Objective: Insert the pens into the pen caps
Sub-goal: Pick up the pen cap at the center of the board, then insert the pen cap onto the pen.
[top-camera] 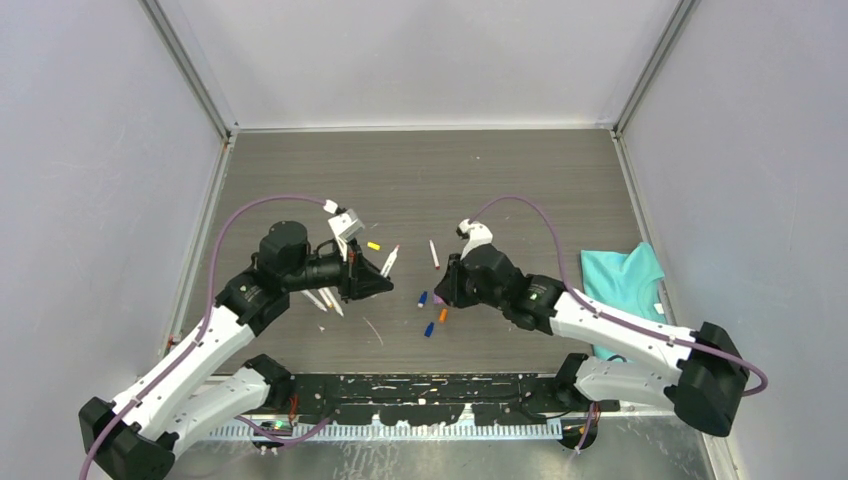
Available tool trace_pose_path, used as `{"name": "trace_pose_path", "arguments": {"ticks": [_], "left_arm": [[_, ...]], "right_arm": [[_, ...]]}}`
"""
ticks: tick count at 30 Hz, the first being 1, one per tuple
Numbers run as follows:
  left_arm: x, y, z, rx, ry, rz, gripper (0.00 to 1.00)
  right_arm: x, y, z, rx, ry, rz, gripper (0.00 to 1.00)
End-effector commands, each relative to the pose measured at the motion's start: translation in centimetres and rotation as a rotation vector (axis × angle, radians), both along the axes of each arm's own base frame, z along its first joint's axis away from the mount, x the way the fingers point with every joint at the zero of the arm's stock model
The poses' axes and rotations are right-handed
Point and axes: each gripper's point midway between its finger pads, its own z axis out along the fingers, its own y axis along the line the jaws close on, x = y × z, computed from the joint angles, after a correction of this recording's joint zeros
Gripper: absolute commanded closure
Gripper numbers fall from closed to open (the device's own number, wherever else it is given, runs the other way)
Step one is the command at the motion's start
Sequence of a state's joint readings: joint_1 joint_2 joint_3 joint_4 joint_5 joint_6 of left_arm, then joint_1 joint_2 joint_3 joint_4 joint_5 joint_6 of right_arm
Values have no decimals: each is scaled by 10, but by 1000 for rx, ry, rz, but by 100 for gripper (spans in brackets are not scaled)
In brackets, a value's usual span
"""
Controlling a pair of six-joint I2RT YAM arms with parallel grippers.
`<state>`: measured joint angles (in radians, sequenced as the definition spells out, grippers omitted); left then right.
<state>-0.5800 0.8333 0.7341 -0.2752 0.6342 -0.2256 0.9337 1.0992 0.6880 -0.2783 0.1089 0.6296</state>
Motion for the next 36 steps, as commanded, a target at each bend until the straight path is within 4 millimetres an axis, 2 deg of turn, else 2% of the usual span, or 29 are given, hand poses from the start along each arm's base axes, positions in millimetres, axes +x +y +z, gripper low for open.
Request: {"name": "trace_pose_path", "arguments": {"ticks": [1, 7, 11, 15, 21, 36], "left_arm": [[-18, -10, 30, -121, -61, -126, 100], [-24, -13, 33, -139, -48, -165, 100], [-24, -15, 33, -140, -37, -179, 100], [-20, -14, 30, -121, -35, -157, 100], [-18, -14, 28, -110, -34, -153, 100], [-13, -12, 25, -89, -38, -123, 100]], "right_arm": [[29, 37, 111, 359, -214, -37, 99], [45, 42, 189, 610, -365, -108, 99], [50, 40, 211, 690, -417, -136, 99], [53, 26, 227, 767, -464, -202, 99], [49, 18, 235, 838, -492, -216, 99], [35, 42, 228, 830, -470, -159, 99]]}}
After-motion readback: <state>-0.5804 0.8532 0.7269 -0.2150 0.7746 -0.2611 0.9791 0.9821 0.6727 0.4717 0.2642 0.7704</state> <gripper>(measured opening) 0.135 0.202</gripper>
